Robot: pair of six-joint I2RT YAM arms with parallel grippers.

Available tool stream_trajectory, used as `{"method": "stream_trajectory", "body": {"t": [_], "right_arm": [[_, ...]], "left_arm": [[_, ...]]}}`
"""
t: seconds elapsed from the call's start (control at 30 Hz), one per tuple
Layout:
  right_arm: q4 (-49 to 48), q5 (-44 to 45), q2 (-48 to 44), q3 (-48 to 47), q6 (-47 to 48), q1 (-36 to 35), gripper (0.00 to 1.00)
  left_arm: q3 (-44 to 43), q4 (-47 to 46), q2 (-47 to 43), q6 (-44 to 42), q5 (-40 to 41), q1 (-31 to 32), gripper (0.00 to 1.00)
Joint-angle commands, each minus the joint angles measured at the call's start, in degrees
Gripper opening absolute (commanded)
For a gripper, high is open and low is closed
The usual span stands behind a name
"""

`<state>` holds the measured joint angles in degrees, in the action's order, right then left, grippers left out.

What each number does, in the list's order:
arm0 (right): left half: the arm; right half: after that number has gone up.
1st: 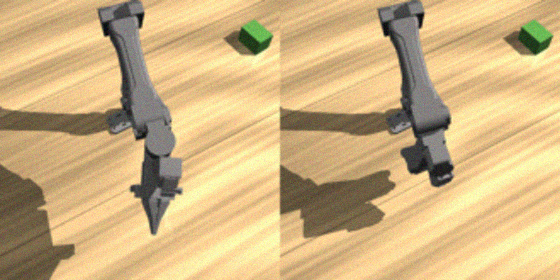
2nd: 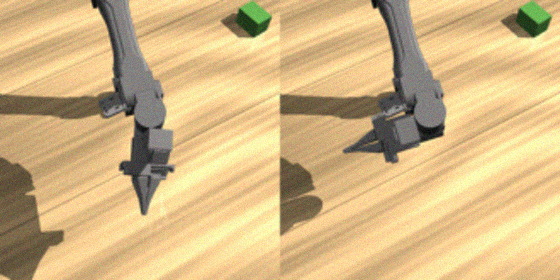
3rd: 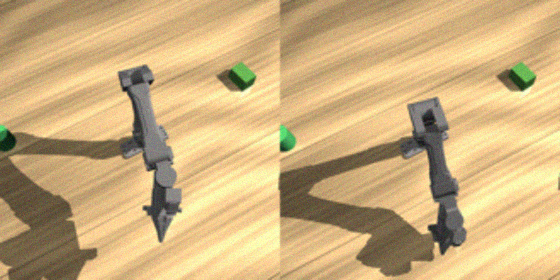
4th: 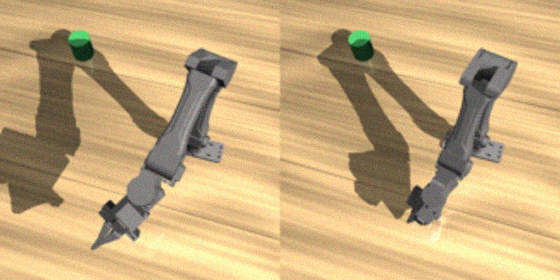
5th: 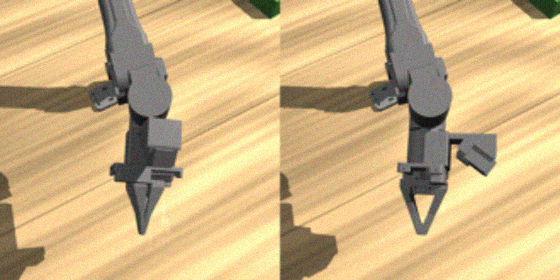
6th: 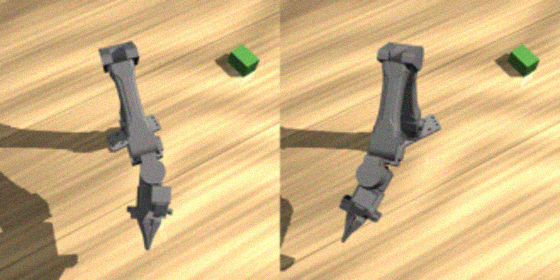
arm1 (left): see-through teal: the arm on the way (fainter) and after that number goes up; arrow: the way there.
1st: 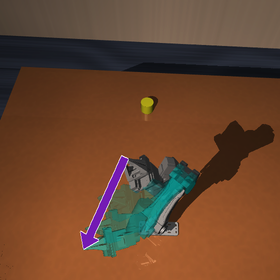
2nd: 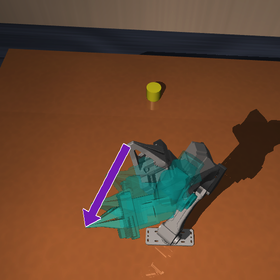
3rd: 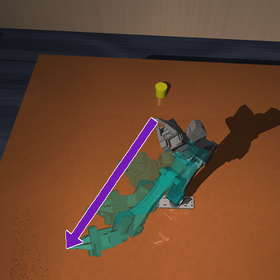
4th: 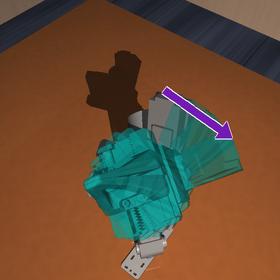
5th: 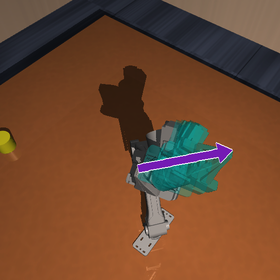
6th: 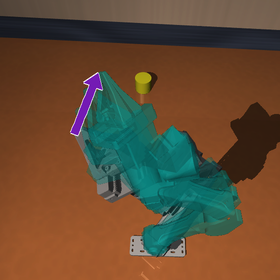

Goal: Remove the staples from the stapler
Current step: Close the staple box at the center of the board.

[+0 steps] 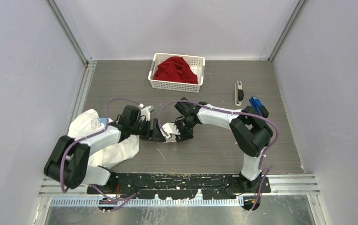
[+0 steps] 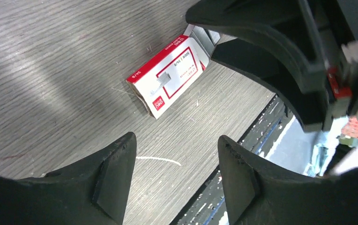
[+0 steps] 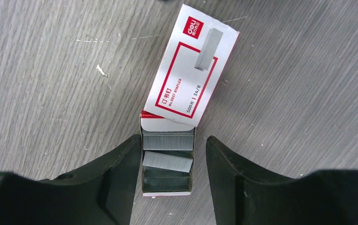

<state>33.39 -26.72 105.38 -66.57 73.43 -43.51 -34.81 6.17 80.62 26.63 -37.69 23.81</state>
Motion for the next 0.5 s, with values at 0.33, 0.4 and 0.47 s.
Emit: {"method": "stream_trajectory", "body": {"t": [0.33, 0.4, 0.47], "right_arm": [[0.8, 0.1, 1.6, -0.6, -1.3, 2.1, 0.61], [1.2, -0.1, 1.6, -0.7, -1.3, 2.1, 0.62], [1.3, -0.3, 1.4, -0.7, -1.3, 2.1, 0.62]], "left_arm": [[22.3, -39.5, -24.4, -5.9, 19.2, 9.2, 0.76], [25.8, -44.6, -26.5, -6.6, 21.8, 9.3, 0.91], [28.2, -47.7, -27.4, -8.0, 23.4, 9.2, 1.00]]}}
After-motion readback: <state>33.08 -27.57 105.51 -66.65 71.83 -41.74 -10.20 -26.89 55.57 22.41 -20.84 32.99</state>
